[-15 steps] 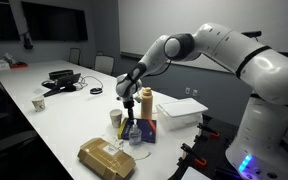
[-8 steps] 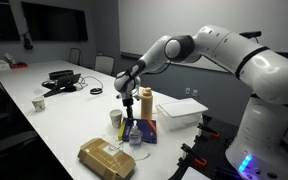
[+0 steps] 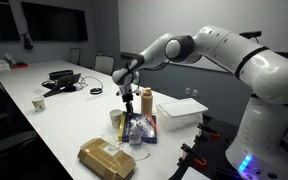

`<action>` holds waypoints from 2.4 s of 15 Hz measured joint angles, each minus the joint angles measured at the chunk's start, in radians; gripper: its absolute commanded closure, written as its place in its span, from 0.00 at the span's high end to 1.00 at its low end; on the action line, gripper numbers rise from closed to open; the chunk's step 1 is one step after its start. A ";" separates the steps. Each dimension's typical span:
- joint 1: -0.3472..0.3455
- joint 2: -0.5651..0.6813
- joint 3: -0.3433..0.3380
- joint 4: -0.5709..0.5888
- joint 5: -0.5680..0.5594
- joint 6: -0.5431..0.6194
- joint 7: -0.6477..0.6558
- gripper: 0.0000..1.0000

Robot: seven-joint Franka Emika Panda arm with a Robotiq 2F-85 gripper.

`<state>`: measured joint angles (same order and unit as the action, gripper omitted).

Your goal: Open the book

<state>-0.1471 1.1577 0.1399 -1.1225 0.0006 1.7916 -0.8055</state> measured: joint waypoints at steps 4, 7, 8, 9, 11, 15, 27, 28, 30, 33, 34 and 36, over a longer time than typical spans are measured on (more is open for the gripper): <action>-0.001 0.018 0.002 0.051 0.028 -0.088 0.000 1.00; -0.001 0.019 0.008 0.080 0.043 -0.143 0.000 1.00; 0.000 0.019 0.011 0.090 0.047 -0.163 0.000 1.00; 0.000 0.019 0.014 0.100 0.050 -0.182 0.000 1.00; 0.000 0.018 0.021 0.117 0.058 -0.221 0.000 1.00; -0.002 0.017 0.049 0.137 0.066 -0.293 0.000 1.00; -0.012 -0.008 0.119 0.146 0.098 -0.423 0.000 1.00; -0.015 -0.011 0.128 0.146 0.104 -0.431 0.000 1.00; -0.017 -0.015 0.142 0.145 0.113 -0.446 0.000 1.00; -0.019 -0.017 0.162 0.142 0.126 -0.456 0.000 1.00; -0.019 -0.018 0.168 0.141 0.131 -0.460 0.000 1.00; -0.021 -0.018 0.181 0.137 0.143 -0.470 0.000 1.00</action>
<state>-0.1680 1.1401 0.3208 -0.9853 0.1437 1.3219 -0.8057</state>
